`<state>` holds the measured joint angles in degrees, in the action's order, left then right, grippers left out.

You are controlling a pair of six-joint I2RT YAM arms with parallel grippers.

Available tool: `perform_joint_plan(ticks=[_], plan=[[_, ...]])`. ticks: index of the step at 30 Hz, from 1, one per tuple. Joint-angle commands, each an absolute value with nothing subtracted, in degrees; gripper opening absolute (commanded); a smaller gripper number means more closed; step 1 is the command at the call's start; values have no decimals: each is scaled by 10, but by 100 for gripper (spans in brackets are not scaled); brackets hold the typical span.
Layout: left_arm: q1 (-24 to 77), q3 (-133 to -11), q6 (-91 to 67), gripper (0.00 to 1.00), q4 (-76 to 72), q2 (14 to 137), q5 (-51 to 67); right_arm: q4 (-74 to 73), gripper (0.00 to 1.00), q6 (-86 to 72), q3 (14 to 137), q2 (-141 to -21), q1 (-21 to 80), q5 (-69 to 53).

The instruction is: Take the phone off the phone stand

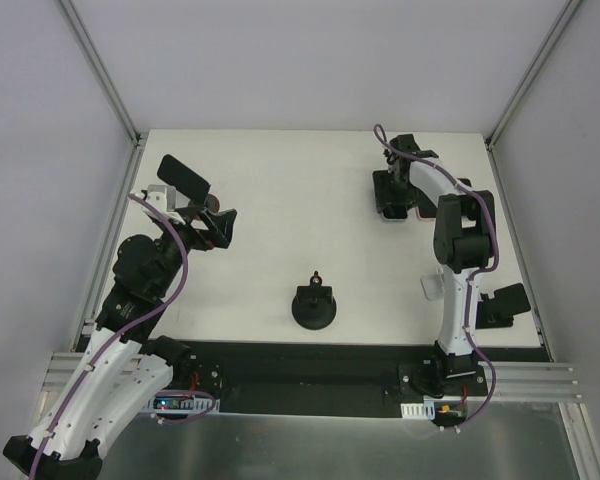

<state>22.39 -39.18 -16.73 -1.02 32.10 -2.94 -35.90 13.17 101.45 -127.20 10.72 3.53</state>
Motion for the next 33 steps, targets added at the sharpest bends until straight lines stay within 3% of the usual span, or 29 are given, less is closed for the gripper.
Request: perform_joint_plan(ticks=[1, 10, 25, 33], plan=[[218, -416, -155, 99, -25, 313, -11, -398, 17, 127, 1040, -1264, 101, 56], [217, -416, -154, 99, -25, 311, -6, -411, 28, 131, 1031, -1264, 99, 50], [217, -414, -148, 99, -25, 310, -7, -410, 78, 127, 1052, -1270, 100, 28], [216, -415, -149, 98, -25, 313, -4, -372, 84, 109, 1042, -1254, 100, 34]])
